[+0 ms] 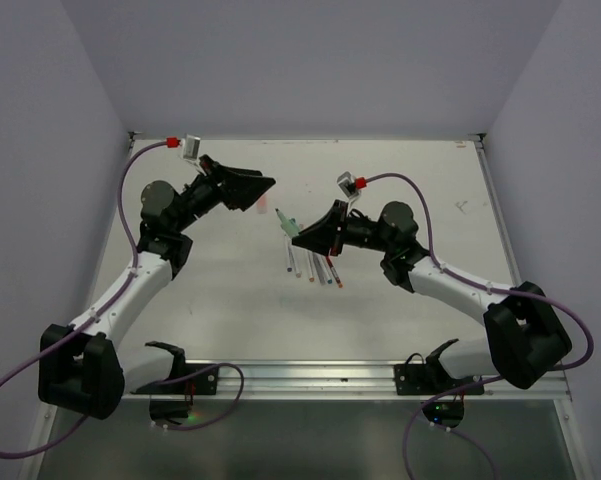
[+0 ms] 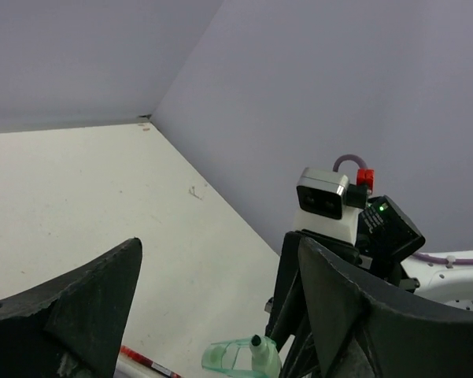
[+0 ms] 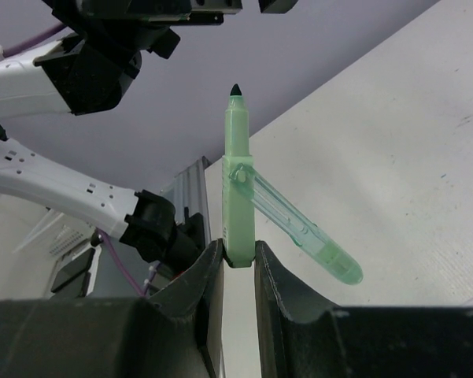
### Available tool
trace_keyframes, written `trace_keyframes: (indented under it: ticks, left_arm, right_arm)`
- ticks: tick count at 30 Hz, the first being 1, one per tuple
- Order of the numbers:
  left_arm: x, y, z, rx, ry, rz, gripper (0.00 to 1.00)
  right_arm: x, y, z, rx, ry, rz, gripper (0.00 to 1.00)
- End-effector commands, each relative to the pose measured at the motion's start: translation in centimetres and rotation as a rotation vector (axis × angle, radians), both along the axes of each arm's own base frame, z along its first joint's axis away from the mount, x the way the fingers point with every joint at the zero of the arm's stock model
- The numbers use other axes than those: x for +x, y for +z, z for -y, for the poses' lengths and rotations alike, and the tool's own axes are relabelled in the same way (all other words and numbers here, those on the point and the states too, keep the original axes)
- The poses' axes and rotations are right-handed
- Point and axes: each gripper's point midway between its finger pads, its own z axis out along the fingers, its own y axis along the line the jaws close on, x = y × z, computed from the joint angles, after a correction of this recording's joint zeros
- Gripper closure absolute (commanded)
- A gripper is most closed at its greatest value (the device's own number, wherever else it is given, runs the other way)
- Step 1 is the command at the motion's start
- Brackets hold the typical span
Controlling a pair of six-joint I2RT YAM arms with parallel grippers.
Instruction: Open the pen caps
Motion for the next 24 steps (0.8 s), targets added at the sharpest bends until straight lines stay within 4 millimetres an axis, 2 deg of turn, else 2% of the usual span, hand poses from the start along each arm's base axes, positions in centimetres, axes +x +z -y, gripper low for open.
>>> trace_keyframes:
  ticks: [1, 6, 9, 13, 21, 24]
  left_arm:
    - [-2.3, 1.2, 0.2, 0.037, -0.074, 0.102, 0.16]
    - [-3.8, 0.2, 0.4, 0.042, -0.116, 0.089, 0.18]
    - [-4.1, -0.4, 0.5, 0.035, -0.119, 0.072, 0.24]
    - [-4.7, -1.1, 1.7, 0.03, -0.139, 0.056, 0.29]
    - [-4.9, -0.3, 3.3, 0.008, -0.153, 0.087, 0.39]
    - [-4.8, -0.2, 3.4, 0.011, -0.15, 0.091, 0.46]
  right_arm:
    - [0.7, 3.6, 0.2, 0.055, -0.042, 0.074, 1.0]
    - [1.4, 4.9, 0.1, 0.073, -0.06, 0.098, 1.0]
    - [1.6, 5.5, 0.0, 0.08, -0.059, 0.11, 1.0]
    - [1.9, 5.8, -0.2, 0.083, -0.057, 0.118, 0.99]
    - [1.9, 5.6, -0.3, 0.08, -0.053, 0.113, 0.99]
    - [2.0, 5.4, -0.3, 0.078, -0.057, 0.109, 0.99]
